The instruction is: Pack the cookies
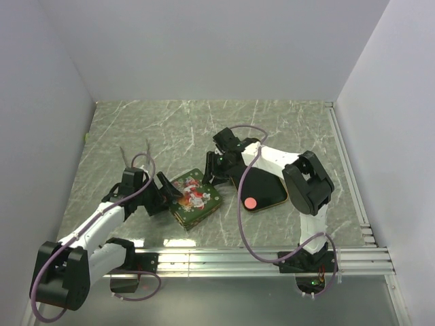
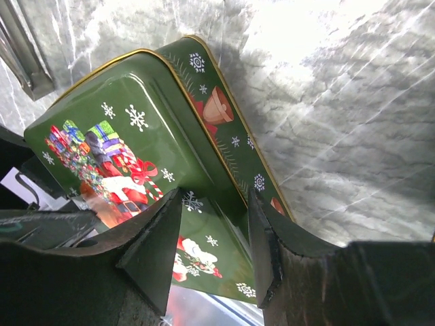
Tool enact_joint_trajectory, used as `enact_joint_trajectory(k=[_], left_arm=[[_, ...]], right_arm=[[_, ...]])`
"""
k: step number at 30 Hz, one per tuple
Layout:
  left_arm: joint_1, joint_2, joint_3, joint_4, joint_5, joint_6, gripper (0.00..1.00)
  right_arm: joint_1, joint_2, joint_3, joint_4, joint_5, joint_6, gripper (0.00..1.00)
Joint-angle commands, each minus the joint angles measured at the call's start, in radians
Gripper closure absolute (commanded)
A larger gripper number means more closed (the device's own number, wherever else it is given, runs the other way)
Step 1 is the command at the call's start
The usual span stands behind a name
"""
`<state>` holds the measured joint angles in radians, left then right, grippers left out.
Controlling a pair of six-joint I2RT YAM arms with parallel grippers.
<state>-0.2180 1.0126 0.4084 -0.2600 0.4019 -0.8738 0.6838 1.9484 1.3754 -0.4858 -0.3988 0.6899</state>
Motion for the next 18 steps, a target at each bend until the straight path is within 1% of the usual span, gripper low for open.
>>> enact_joint_trajectory(k=[1, 4, 5, 6, 14, 17, 18], left_arm=[[-0.009, -0.002, 0.0, 0.108, 0.057, -0.002, 0.06], [-0.009, -0.012, -0.005, 0.108, 0.054, -0.007, 0.07], [-0.009, -0.012, -0.006, 0.11, 0.052, -0.007, 0.05], [-0.009, -0.011, -0.006, 0.111, 0.055, -0.007, 0.01], [-0.009, 0.006, 0.006, 0.11, 0.045, -0.004, 0.01], [-0.009, -0.002, 0.0, 0.107, 0.043, -0.007, 0.03], [-0.009, -0.003, -0.002, 0.11, 0.041, -0.007, 0.1]], right_arm=[[0.076, -0.037, -0.001, 0.023, -0.091, 0.053, 0.52], [0.089, -0.052, -0.01, 0.036, -0.095, 0.06, 0.52], [0.097, -0.055, -0.012, 0.045, -0.1, 0.062, 0.52], [0.111, -0.055, -0.012, 0.052, -0.107, 0.063, 0.52], [0.184, -0.06, -0.01, 0.082, -0.132, 0.023, 0.52], [0.184, -0.069, -0.045, 0.096, -0.135, 0.026, 0.52], [0.184, -0.072, -0.058, 0.096, -0.133, 0.026, 0.52]])
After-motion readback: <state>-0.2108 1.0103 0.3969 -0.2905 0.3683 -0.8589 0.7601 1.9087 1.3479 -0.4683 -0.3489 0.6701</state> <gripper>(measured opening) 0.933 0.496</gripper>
